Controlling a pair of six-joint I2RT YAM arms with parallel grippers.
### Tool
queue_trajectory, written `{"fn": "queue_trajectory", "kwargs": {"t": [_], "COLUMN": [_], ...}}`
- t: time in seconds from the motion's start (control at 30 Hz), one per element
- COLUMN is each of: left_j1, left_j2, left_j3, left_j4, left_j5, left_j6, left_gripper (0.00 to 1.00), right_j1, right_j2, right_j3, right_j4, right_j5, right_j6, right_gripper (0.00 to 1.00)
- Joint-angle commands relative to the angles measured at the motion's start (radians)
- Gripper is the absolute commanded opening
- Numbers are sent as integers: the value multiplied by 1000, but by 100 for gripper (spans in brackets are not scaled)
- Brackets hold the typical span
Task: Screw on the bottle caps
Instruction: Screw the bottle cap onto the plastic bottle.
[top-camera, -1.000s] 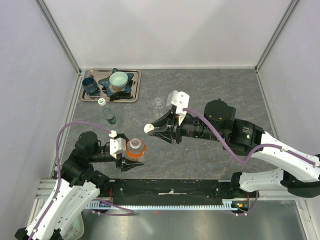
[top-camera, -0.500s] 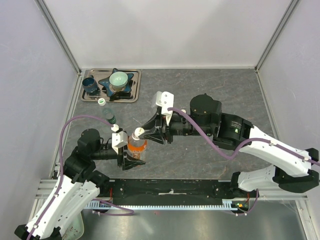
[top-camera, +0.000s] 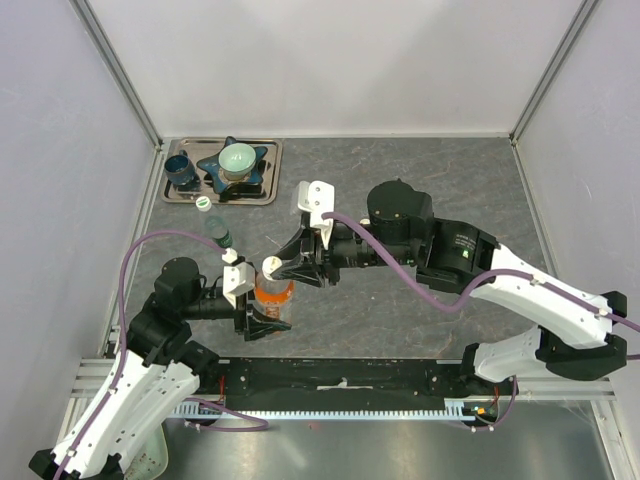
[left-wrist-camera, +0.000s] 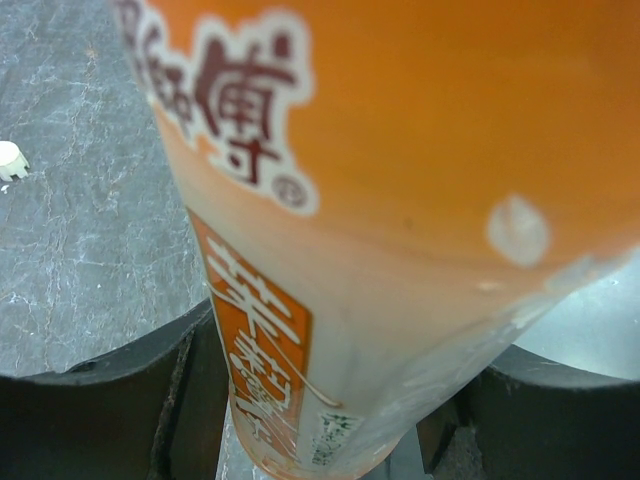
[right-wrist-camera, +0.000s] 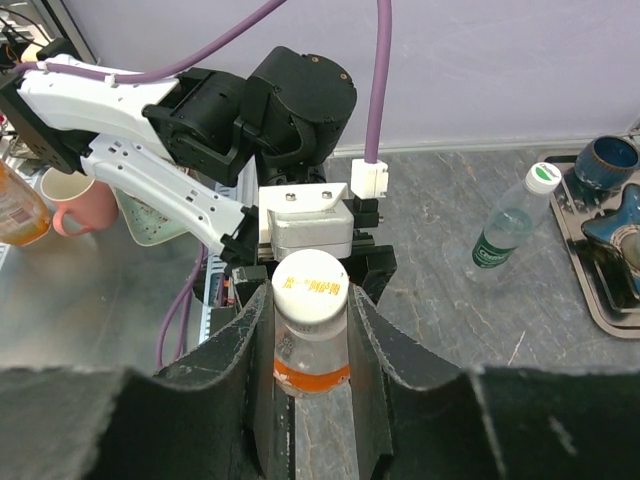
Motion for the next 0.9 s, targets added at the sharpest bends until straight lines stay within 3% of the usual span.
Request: {"fn": "queue_trajectory", "kwargs": {"t": [0.0,0.87], "left_j1": [5,5], "left_j2": [-10,-27], "left_j3": [6,15], "left_j4": [41,48], "left_j5": [47,56], "left_j6": [-26,-29], "left_gripper": [6,5], "right_j1": [-1,-61], "right_j2": [32,82], "right_j3": [73,130], "right_j4": [-62,-220], "right_j5": [-45,-145], "right_j6": [-21,-41], "right_gripper": [8,7]}}
